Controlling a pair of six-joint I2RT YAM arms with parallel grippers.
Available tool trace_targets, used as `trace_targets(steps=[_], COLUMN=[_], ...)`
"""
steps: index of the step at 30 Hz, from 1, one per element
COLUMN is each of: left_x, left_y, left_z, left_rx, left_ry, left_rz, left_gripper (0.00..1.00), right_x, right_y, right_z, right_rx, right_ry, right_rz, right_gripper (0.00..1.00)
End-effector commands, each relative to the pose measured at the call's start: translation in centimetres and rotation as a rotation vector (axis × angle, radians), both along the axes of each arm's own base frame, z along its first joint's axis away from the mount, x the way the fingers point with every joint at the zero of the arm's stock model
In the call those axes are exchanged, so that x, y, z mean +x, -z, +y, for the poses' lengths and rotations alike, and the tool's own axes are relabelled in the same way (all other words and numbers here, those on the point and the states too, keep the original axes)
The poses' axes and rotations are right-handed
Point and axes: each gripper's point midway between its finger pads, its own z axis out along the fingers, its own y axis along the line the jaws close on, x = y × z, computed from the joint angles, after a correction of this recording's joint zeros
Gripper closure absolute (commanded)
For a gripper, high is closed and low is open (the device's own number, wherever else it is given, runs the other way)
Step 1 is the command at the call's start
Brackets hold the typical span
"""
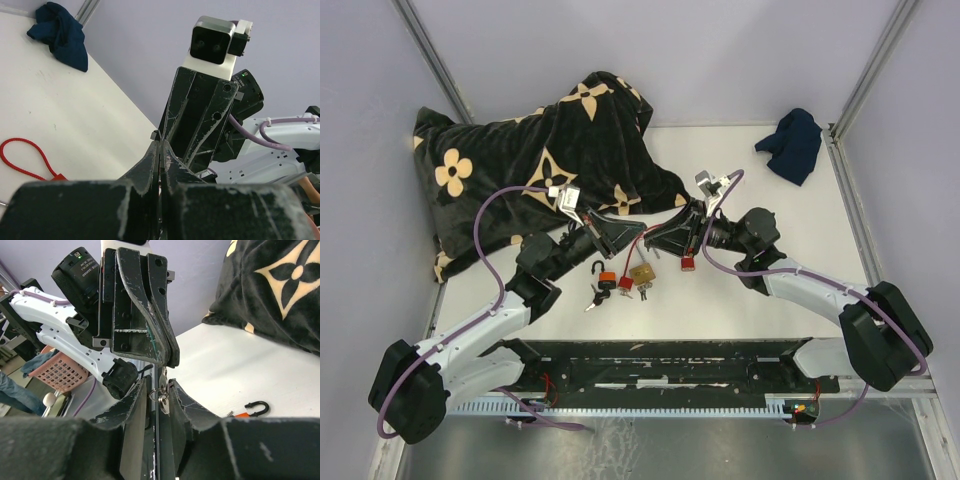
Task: Unlock with the key
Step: Pick up the key from the center of the board.
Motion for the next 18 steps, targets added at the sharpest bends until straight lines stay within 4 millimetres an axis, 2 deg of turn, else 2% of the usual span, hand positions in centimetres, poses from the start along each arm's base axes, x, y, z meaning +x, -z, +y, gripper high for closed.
trace_targets(steps=[1, 10, 14, 18], left_x=[0.1, 0.0, -0.2, -0.2], left_y=[-2.2, -1.9, -1.7, -1.7], left_z=[0.5, 0.1, -0.2, -0.2], left_rx=[-0.067, -0.064, -0.06, -0.059], left_ry=[-0.022, -0.01, -0.004, -0.009], left_rz=[-0.05, -0.045, -0.04, -0.043], left_gripper=[0.97, 0.97, 0.97, 0.97], right_x=[-0.9, -0.5, -0.1, 0.0], right_y=[-2.6, -3.3, -3.7, -4.0], right_z=[-0.2, -0.1, -0.2, -0.3], right_rx=[0.043, 0.072, 0.096, 0.104], right_ry=[-0.029, -0.011, 0.016, 0.024], right_rz=[-0.076, -0.068, -0.066, -0.065], right_gripper=[0.67, 0.66, 0.6, 0.61])
